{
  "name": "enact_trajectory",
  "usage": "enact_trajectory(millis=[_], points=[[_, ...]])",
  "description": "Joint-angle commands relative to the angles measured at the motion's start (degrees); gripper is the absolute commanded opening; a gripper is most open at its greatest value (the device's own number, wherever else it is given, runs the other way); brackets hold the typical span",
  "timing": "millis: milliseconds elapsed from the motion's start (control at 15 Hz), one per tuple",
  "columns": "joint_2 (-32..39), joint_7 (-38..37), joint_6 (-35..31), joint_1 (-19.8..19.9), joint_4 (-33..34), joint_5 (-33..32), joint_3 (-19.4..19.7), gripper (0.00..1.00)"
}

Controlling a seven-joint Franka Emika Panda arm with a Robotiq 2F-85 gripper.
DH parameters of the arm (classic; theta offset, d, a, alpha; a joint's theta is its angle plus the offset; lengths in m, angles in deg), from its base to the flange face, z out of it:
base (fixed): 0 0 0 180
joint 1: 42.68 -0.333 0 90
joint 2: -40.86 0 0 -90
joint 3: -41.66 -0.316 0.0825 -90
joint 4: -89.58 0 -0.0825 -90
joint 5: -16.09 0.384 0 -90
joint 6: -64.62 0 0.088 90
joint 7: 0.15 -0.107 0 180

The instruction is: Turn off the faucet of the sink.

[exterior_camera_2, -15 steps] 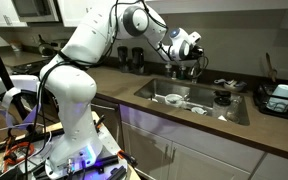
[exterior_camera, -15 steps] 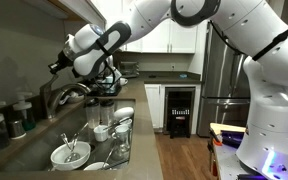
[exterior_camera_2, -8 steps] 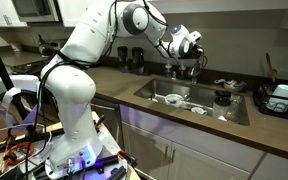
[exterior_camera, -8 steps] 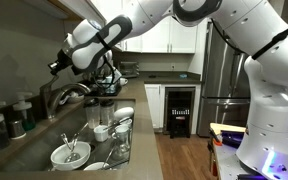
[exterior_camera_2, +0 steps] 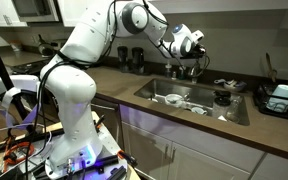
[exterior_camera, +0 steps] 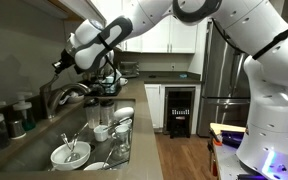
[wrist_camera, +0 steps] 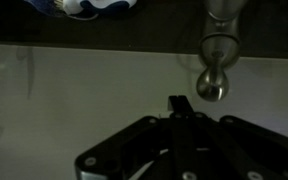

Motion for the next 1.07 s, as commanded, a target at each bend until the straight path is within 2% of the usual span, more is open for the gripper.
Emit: enact_trajectory(millis=[0,333,733,1000], points=[[1.5,-3.9,-4.2,-4.2,-0.6,0.3,7.4,0.04],[2.6,-7.6,-8.4,-8.7,-2.1,1.3,15.0,0.04],[1.3,-10.6,-15.1,-15.6,-10.2,3.6,23.2,0.04],[-0.8,-10.5,-21.8,-20.6,-19.3,8.0,27.9,0.03]])
